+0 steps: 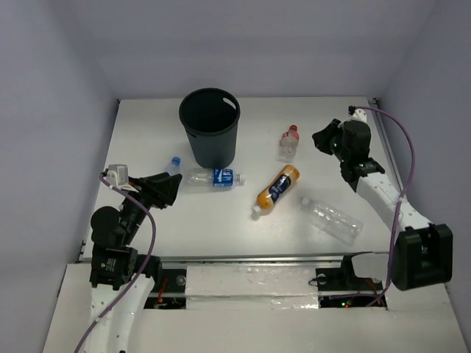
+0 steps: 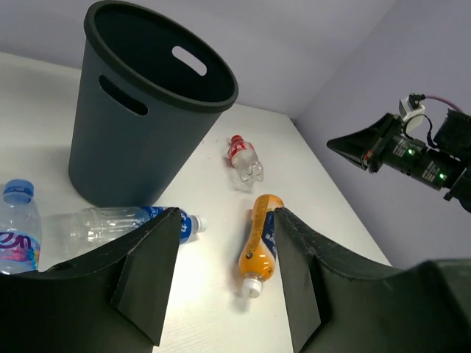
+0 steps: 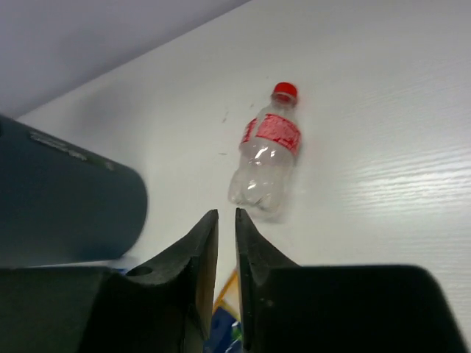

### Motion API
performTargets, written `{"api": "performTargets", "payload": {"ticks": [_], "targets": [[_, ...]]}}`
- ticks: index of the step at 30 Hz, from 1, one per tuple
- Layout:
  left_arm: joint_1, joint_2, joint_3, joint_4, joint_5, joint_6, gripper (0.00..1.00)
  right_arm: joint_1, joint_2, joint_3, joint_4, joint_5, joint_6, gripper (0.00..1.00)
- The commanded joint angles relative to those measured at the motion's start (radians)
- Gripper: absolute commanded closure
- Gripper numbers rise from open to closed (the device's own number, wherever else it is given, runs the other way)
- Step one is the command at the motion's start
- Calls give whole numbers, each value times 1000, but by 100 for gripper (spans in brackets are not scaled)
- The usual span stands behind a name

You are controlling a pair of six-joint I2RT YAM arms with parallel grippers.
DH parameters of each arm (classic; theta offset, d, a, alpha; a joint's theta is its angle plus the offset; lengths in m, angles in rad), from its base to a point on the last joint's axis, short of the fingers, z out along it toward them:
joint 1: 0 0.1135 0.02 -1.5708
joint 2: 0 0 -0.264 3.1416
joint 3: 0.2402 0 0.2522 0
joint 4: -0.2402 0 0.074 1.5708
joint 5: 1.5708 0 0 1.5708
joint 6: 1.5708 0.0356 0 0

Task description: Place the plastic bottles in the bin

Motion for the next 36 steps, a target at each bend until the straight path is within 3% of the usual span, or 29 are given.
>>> {"api": "performTargets", "payload": {"ticks": [1,2,3,5,9,13,16,31,36], "targets": [[-5,10,13,-3,-4,21,49,-6,77,93,27,78,-23,76],[-5,8,14,-18,-14,28,48,-6,130,106,27,76,-21,45],[-5,7,17,-25,-16,35,47,-6,160,139,23,76,-23,30],[-5,16,35,-42,-4,56,46,-6,233,185,-3,73,-21,12],[-5,45,42,-68,-1,59,48,-6,439,314,-62,43,-27,10],[-5,80,29,-92,-40,36,55,-6,545,421,-143,41,-26,10],[-5,115,22,-90,-51,30,55,-6,593,457,-172,62,-24,10],[-43,80,20,-98,-102,16,44,-6,778,629,-348,-101,-15,9],[-54,63,20,-107,-128,9,41,-6,837,682,-402,-132,-18,15]]}}
